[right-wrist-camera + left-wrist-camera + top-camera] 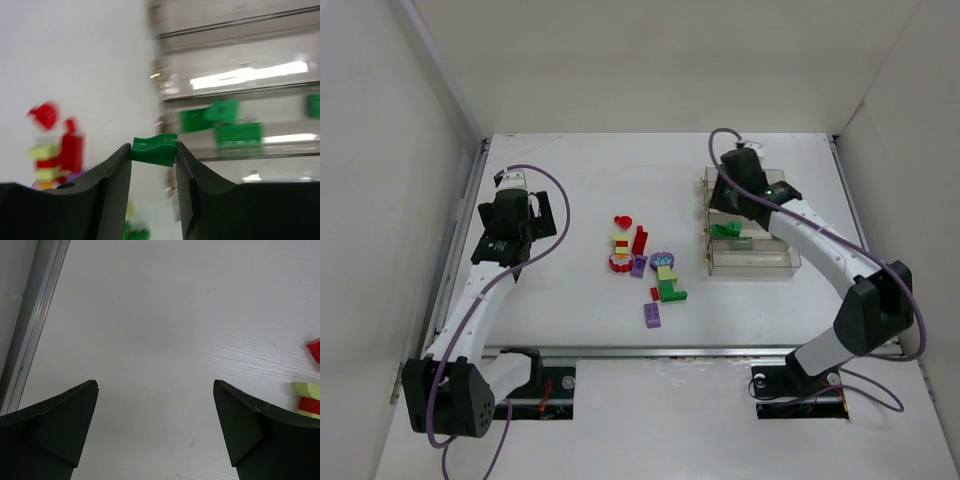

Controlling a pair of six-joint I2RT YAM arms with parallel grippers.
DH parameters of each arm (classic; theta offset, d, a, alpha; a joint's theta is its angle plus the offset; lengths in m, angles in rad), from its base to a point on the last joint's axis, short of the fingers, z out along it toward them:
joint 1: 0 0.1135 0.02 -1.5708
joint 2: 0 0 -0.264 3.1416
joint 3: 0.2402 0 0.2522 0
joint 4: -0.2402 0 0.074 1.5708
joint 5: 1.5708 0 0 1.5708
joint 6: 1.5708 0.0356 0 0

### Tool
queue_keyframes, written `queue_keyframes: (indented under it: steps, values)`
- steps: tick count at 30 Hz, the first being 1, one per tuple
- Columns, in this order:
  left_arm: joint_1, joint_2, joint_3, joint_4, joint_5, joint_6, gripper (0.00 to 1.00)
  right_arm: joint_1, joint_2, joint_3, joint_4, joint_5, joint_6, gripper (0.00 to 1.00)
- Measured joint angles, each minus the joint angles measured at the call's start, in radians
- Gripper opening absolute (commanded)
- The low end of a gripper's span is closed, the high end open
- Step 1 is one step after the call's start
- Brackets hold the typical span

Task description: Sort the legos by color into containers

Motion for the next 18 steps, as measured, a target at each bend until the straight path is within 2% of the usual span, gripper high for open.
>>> queue_keyframes:
  steps: [4, 6, 7, 9, 10, 11, 12, 14, 16, 18]
  values:
    - [0.0, 0.0, -0.001, 0.001, 0.005, 0.0, 1.0, -0.143, 0.023, -0.043, -0.052, 0.086, 0.018, 0.04]
    - [0.0, 0.0, -0.001, 0.002, 0.007, 0.0, 1.0, -0.169, 0.041, -0.067, -0.085, 0.107, 0.01, 0.15]
    - [0.0, 0.0, -0.001, 0.002, 0.008, 0.0, 1.0, -0.178, 0.05, -0.072, -0.101, 0.114, 0.007, 0.18]
    - [0.0, 0.0, -0.001, 0.002, 0.008, 0.0, 1.0, -0.195, 0.063, -0.077, -0.114, 0.124, -0.005, 0.32]
    - [0.0, 0.0, -0.001, 0.002, 0.008, 0.0, 1.0, -0.203, 0.067, -0.077, -0.115, 0.128, -0.011, 0.43]
    - [0.0, 0.0, -0.001, 0.002, 0.009, 0.0, 1.0, -0.208, 0.07, -0.077, -0.115, 0.132, -0.018, 0.56]
    - [0.0, 0.0, -0.001, 0.002, 0.009, 0.0, 1.0, -0.212, 0.072, -0.077, -0.115, 0.135, -0.023, 0.82]
    - [0.0, 0.0, -0.001, 0.002, 0.009, 0.0, 1.0, -0.218, 0.074, -0.077, -0.116, 0.137, -0.042, 0.95]
    - [0.0, 0.0, -0.001, 0.002, 0.009, 0.0, 1.0, -0.221, 0.075, -0.077, -0.115, 0.136, -0.065, 0.99]
    - [0.0, 0.0, -0.001, 0.002, 0.009, 0.0, 1.0, -0.214, 0.075, -0.077, -0.113, 0.133, -0.092, 0.99]
